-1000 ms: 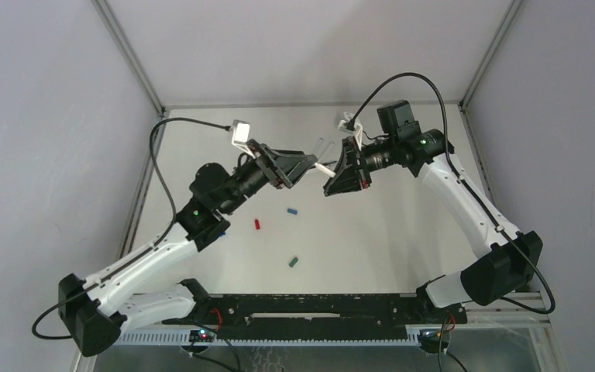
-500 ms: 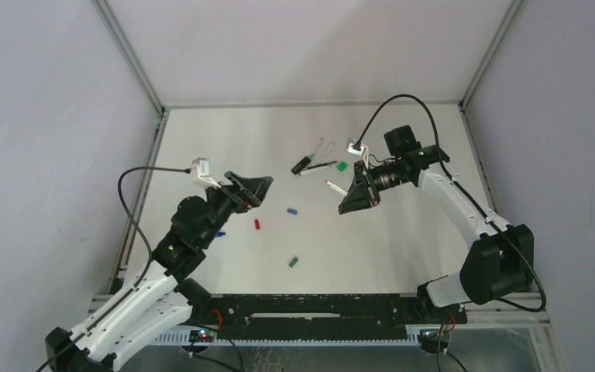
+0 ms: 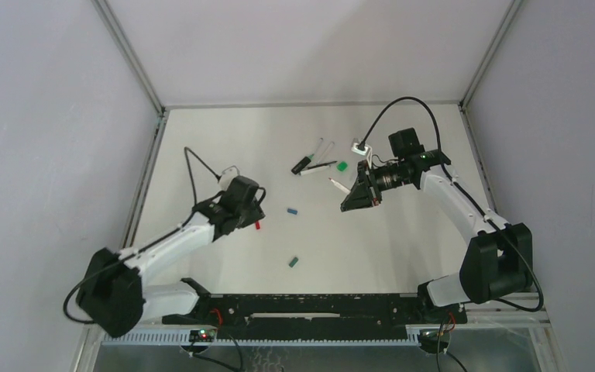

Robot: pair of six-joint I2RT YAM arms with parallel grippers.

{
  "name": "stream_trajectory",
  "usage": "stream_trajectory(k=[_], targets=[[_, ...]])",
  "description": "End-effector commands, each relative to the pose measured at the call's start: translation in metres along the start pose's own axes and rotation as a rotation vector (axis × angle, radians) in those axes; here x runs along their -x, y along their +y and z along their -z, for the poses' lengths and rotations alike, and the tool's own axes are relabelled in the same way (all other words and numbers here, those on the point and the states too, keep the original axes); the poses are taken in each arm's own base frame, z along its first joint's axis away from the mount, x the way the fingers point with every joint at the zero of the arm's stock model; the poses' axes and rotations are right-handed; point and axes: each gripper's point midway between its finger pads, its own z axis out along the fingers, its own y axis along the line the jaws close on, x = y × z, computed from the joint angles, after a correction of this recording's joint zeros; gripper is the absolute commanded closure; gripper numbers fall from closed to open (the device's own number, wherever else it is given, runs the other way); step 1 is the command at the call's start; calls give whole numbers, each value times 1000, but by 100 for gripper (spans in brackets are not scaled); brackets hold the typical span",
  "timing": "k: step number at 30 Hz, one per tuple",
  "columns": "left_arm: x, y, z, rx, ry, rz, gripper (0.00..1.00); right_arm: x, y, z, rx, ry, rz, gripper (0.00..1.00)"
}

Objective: Insert the pens into the pen caps
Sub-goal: Insert the pen cap onto the pen.

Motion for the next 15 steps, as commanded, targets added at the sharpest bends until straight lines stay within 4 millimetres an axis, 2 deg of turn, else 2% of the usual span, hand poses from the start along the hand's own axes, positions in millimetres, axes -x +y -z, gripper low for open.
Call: stream_trajectory(k=[1,6,9,15], targets=[[6,8,-6,128,38,-89,56,6,2,2,-1,-25,33,100],[2,7,-23,173,90,-139,57,8,2,4,-3,-31,33,100],[1,8,-32,200,120,-150,66,8,1,4,-3,-32,29,100],[-6,10,-44,222,169,-171,67,8,1,4,0,-35,27,100]])
